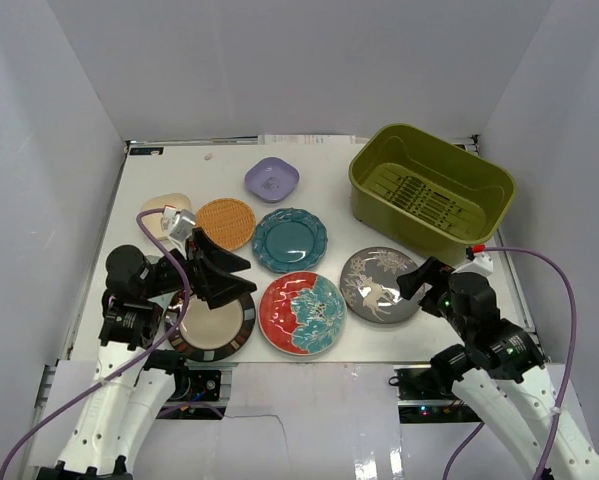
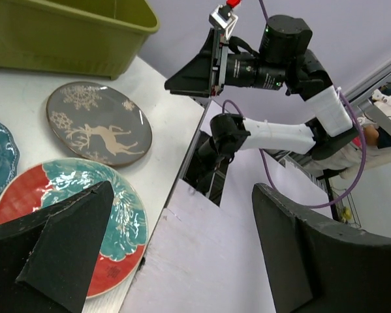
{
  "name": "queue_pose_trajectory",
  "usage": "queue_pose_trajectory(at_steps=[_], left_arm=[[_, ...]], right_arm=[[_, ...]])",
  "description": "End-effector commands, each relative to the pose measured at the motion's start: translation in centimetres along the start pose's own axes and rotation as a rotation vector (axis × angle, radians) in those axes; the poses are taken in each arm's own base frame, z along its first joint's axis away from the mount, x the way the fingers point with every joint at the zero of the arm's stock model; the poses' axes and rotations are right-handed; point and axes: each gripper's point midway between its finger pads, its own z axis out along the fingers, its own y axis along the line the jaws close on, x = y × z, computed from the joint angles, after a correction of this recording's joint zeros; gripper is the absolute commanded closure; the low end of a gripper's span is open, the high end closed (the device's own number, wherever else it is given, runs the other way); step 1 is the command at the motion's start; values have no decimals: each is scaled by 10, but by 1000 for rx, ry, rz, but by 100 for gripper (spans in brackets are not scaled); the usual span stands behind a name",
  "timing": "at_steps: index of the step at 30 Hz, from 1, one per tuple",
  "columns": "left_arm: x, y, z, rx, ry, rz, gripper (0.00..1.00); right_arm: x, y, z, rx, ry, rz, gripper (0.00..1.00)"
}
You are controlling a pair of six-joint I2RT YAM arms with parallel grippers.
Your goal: Place the plates into the plastic bin on the countertop
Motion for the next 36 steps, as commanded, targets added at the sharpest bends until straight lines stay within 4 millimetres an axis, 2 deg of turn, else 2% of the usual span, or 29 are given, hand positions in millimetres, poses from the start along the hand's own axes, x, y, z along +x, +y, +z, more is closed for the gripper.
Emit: queue_pose_trajectory(at_steps=[1, 2, 4, 7, 8, 14, 15, 18, 21, 23, 28, 30, 31, 35, 36], left_arm=[[16, -1, -1, 13, 44, 8, 2], [21, 1, 0, 5, 55, 2, 2], [18, 18, 2, -95, 18, -24, 2], [26, 37, 2, -190, 20, -54, 2], [28, 37, 4, -190, 30, -45, 2], [59, 53, 10, -207, 106, -90, 2], [61, 55, 11, -214, 110, -96, 2], [63, 56, 13, -219, 124, -97, 2], [68, 54, 15, -208, 141, -102, 2], [69, 54, 15, -212, 143, -100, 3], [70, 54, 15, -211, 144, -99, 5], [70, 55, 16, -214, 146, -102, 6], [70, 55, 16, -215, 146, -103, 6], [70, 58, 15, -232, 144, -109, 8], [69, 58, 15, -237, 142, -107, 9]], right_arm=[[-4, -30, 2, 161, -55, 61, 8], [-1, -35, 5, 179, -58, 81, 9], [0, -40, 10, 208, -71, 108, 10], [9, -48, 22, 232, -76, 142, 11], [17, -52, 27, 236, -61, 141, 11], [24, -39, 55, 121, -112, 265, 12], [33, -42, 60, 121, -95, 277, 12], [41, -49, 67, 155, -90, 335, 16], [42, -53, 67, 159, -113, 408, 18], [47, -63, 65, 201, -111, 433, 18], [32, -83, 44, 305, -178, 398, 18], [36, -87, 43, 325, -164, 383, 18], [40, -88, 44, 327, -152, 382, 18], [84, -103, 66, 351, -40, 393, 19], [85, -92, 74, 295, -30, 409, 22]])
